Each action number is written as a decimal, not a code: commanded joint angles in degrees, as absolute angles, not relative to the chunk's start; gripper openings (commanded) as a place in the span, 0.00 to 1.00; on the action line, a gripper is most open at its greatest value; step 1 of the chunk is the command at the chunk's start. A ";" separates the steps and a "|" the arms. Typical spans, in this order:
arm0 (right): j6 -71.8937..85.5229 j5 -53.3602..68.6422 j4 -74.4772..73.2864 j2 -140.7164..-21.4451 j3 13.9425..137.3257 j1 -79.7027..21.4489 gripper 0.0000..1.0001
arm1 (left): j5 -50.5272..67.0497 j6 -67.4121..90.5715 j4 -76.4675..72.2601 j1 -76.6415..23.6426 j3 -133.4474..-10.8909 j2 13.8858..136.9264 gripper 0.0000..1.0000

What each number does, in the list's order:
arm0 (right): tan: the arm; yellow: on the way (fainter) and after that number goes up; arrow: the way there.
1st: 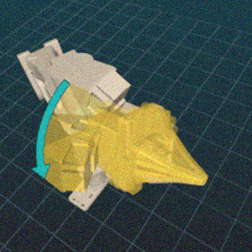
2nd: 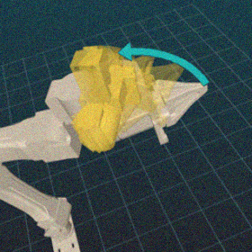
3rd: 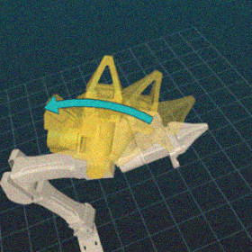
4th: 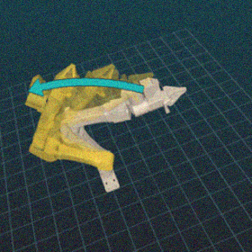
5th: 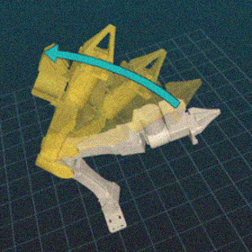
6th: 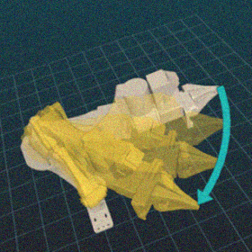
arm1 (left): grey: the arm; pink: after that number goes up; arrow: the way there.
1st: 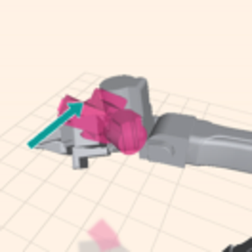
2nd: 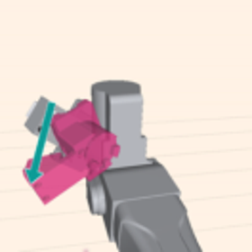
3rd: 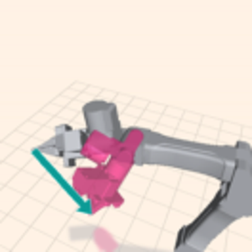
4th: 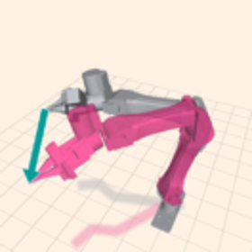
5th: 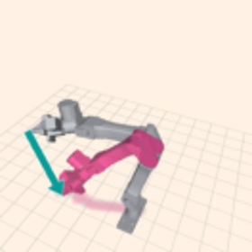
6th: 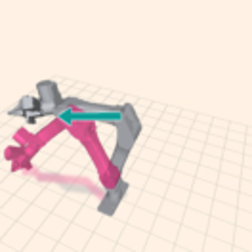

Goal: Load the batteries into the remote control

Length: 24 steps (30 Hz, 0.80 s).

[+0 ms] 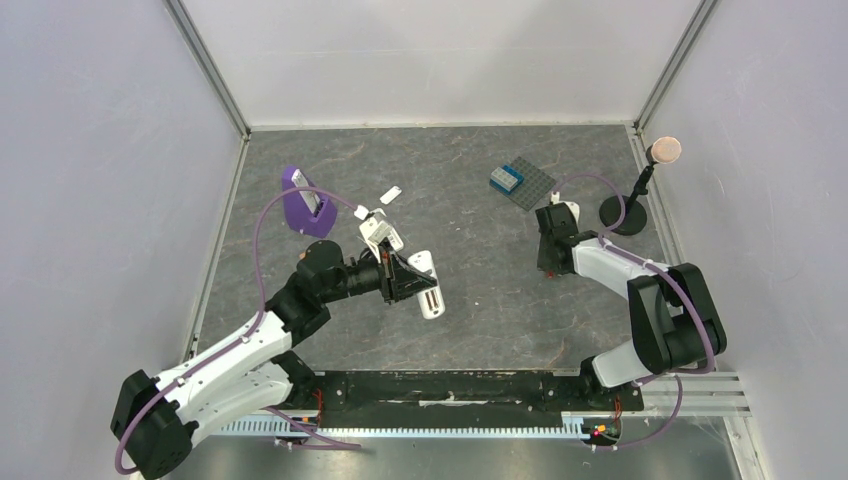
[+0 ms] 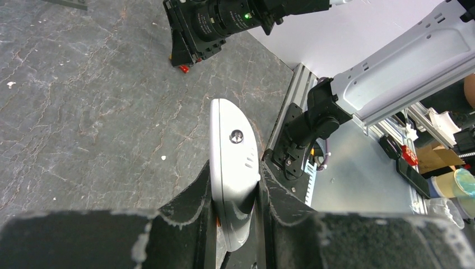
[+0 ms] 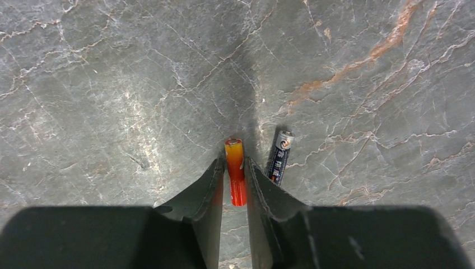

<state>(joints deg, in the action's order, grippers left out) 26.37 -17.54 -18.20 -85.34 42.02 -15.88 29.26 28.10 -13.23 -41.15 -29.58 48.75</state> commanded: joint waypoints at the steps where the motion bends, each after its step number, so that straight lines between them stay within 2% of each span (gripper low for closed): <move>1: 28.53 -15.51 -17.19 -85.93 42.43 -15.39 0.24 | 30.78 24.69 -16.22 -40.78 -31.24 47.79 0.02; 6: 28.99 -14.20 -16.55 -85.88 40.25 -15.05 0.25 | 31.18 24.70 -16.00 -40.79 -31.61 47.46 0.02; 7: 29.07 -13.68 -16.34 -85.69 39.96 -15.11 0.23 | 31.36 24.77 -16.00 -40.78 -31.69 47.41 0.02; 10: 28.31 -11.61 -16.20 -85.19 39.29 -15.07 0.07 | 31.20 24.78 -15.97 -40.69 -31.47 46.96 0.02; 12: 27.58 -10.05 -15.22 -84.05 38.58 -15.15 0.01 | 31.03 24.70 -16.39 -40.74 -30.92 46.54 0.02; 16: 25.19 -2.20 -11.39 -78.86 36.91 -15.78 0.00 | 31.73 24.70 -17.61 -40.69 -29.85 45.55 0.02; 24: 20.86 19.46 -1.00 -59.67 34.08 -21.46 0.00 | 32.18 25.46 -18.40 -40.61 -29.35 45.33 0.02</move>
<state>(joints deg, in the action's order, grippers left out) 24.27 4.75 -10.61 -68.90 34.61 -18.61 30.63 27.99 -14.28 -40.95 -29.61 45.82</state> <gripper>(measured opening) 0.026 0.278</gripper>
